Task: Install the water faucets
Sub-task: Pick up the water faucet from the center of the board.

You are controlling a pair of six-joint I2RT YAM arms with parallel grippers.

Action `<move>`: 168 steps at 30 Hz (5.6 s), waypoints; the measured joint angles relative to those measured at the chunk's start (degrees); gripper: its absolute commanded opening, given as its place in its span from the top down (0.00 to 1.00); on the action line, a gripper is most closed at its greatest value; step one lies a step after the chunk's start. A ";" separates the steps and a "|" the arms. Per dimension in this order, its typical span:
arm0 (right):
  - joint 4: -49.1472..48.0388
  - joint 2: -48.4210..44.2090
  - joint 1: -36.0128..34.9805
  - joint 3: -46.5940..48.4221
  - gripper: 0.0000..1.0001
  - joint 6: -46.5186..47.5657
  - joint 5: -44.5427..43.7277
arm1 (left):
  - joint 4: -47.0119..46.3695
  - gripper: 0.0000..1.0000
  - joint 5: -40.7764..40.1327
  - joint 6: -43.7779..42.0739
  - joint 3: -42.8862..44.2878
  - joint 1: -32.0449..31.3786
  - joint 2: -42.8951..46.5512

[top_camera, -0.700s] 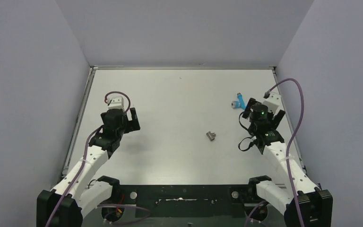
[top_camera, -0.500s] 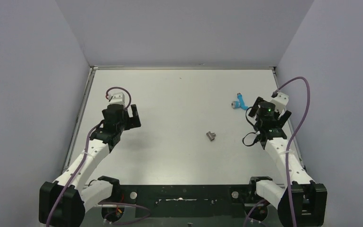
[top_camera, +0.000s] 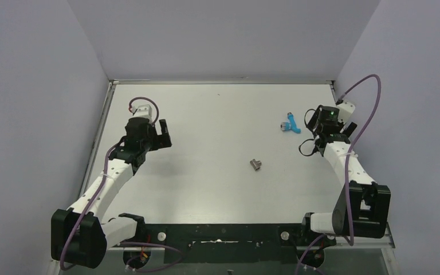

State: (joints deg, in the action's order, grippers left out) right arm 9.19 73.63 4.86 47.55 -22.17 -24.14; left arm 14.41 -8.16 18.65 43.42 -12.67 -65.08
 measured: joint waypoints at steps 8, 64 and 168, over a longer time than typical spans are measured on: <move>3.54 13.22 0.37 10.88 0.00 4.22 5.44 | -0.04 0.03 1.92 -1.09 0.74 0.15 -0.02; 33.22 58.40 -4.55 62.01 0.61 18.34 25.16 | -0.50 0.03 10.29 -3.17 1.75 4.20 -1.62; -17.42 -10.80 -42.77 -2.75 0.98 -70.20 5.46 | -26.16 1.00 24.81 -19.50 20.92 -30.12 -19.08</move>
State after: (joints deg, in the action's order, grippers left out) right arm -8.23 62.83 -37.91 44.80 -92.38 -18.68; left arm -11.75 16.64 -0.84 64.34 -42.78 -84.16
